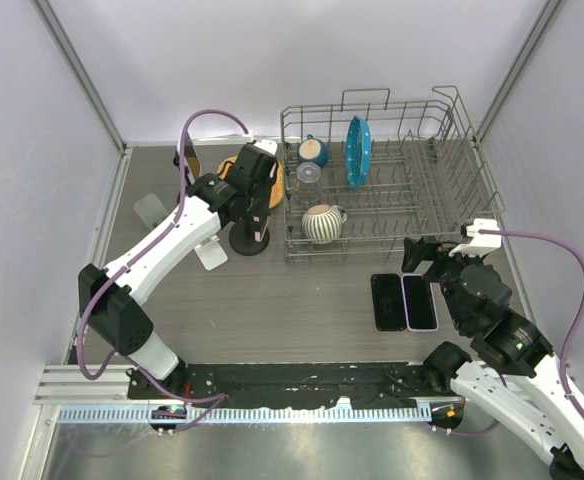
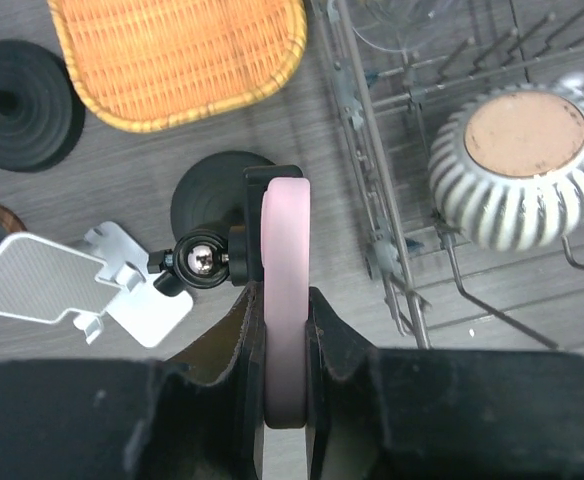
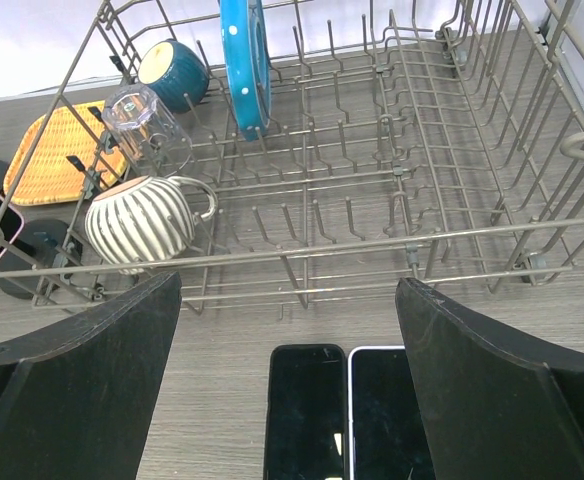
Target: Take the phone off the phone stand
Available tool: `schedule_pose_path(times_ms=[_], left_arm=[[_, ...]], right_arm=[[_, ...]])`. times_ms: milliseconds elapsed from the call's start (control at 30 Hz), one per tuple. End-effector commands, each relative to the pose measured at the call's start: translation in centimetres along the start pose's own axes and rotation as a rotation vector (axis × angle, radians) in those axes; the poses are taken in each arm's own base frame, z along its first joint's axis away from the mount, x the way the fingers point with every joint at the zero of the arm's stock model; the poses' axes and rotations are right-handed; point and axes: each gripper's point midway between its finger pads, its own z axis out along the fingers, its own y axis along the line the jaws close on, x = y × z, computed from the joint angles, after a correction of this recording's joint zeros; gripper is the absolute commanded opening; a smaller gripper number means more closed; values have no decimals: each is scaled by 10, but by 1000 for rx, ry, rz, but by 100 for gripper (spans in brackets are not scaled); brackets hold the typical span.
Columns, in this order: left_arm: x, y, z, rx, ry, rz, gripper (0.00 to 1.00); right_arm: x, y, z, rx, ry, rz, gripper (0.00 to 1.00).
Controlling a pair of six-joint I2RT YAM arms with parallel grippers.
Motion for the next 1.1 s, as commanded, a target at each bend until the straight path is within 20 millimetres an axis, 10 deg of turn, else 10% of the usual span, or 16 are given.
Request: schedule_pose_path(times_ms=[0,467,1067], left_arm=[[-26,-10,-57,90,-108,-61,0],[24,-33,-110,187,-46,-53,0],[41,-80,-103,181,-99,-86,1]], right_arm=[[-9,-2,1,11,-41,15,94],[-5,5,3,-17,-23,2,93],[1,13,6,-54,5,-24,92]])
